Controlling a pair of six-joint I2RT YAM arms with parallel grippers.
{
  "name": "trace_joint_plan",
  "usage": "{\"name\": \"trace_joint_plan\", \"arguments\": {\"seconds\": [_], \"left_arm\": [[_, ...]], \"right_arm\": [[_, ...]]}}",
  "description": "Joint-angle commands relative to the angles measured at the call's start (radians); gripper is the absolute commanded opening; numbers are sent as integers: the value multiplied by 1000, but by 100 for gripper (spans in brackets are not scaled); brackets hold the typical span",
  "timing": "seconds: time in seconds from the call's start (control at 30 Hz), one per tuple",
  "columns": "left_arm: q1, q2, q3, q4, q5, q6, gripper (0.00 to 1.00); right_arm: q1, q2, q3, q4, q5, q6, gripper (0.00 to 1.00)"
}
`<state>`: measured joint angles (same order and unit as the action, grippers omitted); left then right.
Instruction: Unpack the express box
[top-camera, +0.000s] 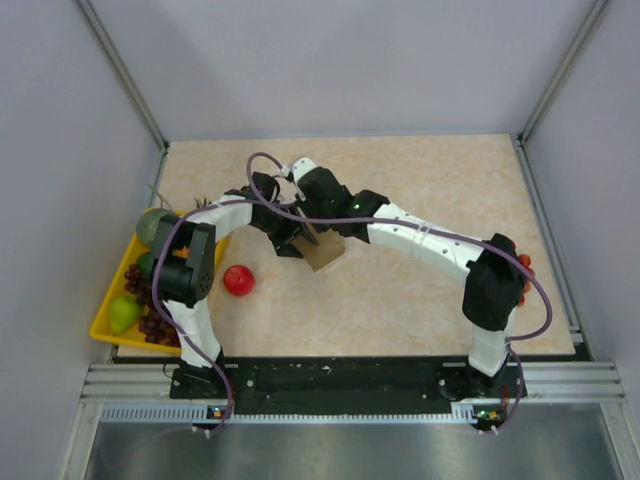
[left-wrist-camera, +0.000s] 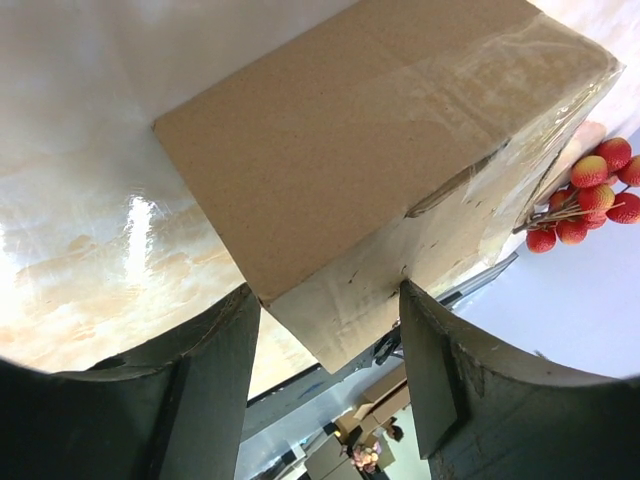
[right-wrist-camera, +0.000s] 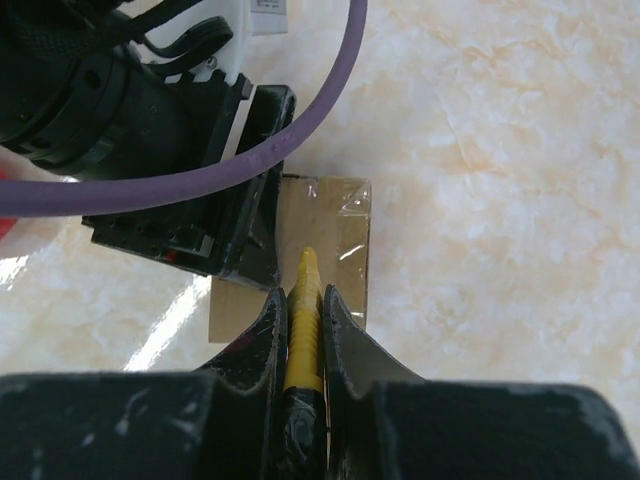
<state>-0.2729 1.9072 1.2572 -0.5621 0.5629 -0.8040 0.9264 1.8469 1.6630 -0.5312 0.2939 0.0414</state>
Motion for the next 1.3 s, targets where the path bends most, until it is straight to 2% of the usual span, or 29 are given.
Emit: {"name": "trace_joint_plan", "arguments": {"seconds": [0.0, 0.2, 0.37, 0.47, 0.53, 0.63, 0.67, 0.77, 0.97, 1.07, 1.27], "left_arm": [[-2, -40, -7, -1, -92, 29, 62], [0, -213, -87, 126, -67, 23, 68], [0, -322, -183, 238, -43, 35, 70], [-9, -367, -251, 310, 3, 66, 63], [-29, -388, -287, 375, 41, 95, 49], [-89, -425, -337, 398, 60, 196, 38], [-110, -445, -347, 393, 48, 262, 36], [-186, -448, -367, 399, 12, 331, 33], [-223, -375, -395, 450, -14, 292, 31], [-221, -323, -365, 418, -41, 281, 23], [-203, -277, -328, 392, -98, 226, 22]], "right_arm": [[-12, -72, 27, 57, 60, -25, 0], [-101, -112, -15, 97, 1, 46, 0], [-227, -114, -88, 255, -148, 156, 0], [-265, -51, -80, 321, -235, 193, 0], [-288, 23, -25, 329, -269, 215, 0], [-299, 107, 41, 359, -346, 222, 0], [-297, 129, 61, 361, -378, 222, 0], [-302, 210, 132, 346, -438, 232, 0], [-308, 302, 184, 304, -512, 221, 0], [-314, 293, 159, 275, -530, 222, 0], [-319, 206, 51, 251, -526, 226, 0]]}}
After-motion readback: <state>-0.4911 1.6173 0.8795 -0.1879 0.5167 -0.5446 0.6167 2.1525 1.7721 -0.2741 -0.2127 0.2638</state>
